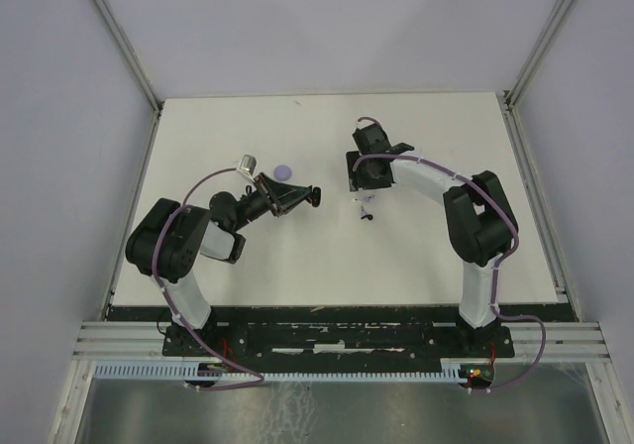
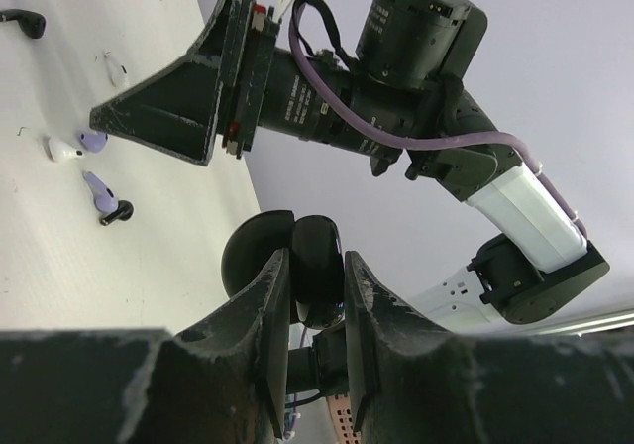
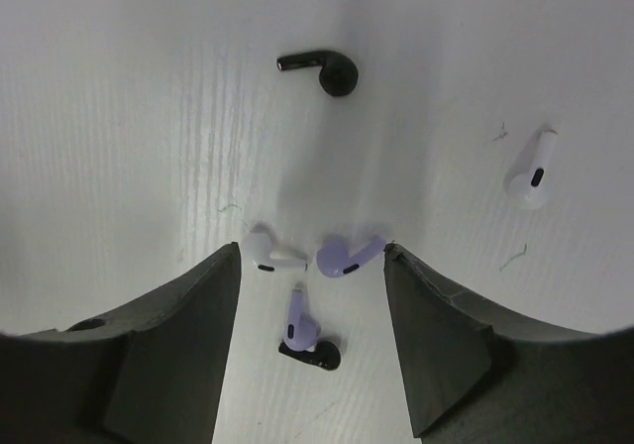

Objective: Insert the wireless bluetooth earbuds into the charging case
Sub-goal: Pick up the earbud from the center of the board.

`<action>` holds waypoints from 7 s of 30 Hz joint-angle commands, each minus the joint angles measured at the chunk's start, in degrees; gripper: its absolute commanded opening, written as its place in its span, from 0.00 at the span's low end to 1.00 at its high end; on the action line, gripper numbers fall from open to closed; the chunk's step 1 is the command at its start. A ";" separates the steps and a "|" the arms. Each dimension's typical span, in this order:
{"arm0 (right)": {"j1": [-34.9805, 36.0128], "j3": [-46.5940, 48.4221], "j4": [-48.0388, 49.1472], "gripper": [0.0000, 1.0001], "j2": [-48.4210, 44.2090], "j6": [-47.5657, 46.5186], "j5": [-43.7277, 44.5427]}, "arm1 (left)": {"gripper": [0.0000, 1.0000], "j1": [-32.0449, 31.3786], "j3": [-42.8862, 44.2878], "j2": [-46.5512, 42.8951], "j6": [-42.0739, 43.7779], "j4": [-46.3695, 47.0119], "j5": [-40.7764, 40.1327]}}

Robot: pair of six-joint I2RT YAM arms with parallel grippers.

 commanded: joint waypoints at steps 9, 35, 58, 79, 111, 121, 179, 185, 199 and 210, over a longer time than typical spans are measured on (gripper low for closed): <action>0.17 -17.07 4.70 0.71 -14.67 1.87 -3.73 | 0.03 0.32 -0.96 1.32 -1.85 8.56 1.80; 1.22 -19.02 11.64 0.70 -9.39 1.94 -10.96 | 0.03 0.69 -1.51 3.69 -2.69 11.23 2.07; 5.83 -19.96 11.74 0.69 -7.58 1.21 -11.74 | 0.03 1.40 -1.79 4.70 -2.80 11.81 2.42; 11.77 -17.31 11.46 0.69 -6.27 2.88 -10.58 | 0.03 3.92 -3.82 2.19 -2.86 11.86 3.62; 13.28 -13.48 11.59 0.69 -10.96 0.19 -5.75 | 0.03 6.58 -5.11 1.79 -2.61 11.90 4.95; 13.38 -8.47 2.04 0.68 -8.36 -2.11 3.71 | 0.03 6.64 -5.29 1.69 -2.68 11.84 4.97; 10.07 -6.71 3.86 0.50 0.20 -1.90 -1.50 | 0.03 7.94 -5.29 2.41 -3.10 11.90 6.02; 9.91 -7.47 4.09 0.48 0.06 -1.70 -2.22 | 0.03 7.96 -5.28 2.68 -3.04 11.90 5.93; 9.84 -8.04 4.05 0.45 0.32 -1.57 -2.69 | 0.03 8.05 -5.55 2.43 -2.95 11.89 5.93; 9.80 -9.05 3.52 0.39 -0.27 -1.67 -3.04 | 0.03 8.04 -5.64 2.42 -2.95 11.85 5.93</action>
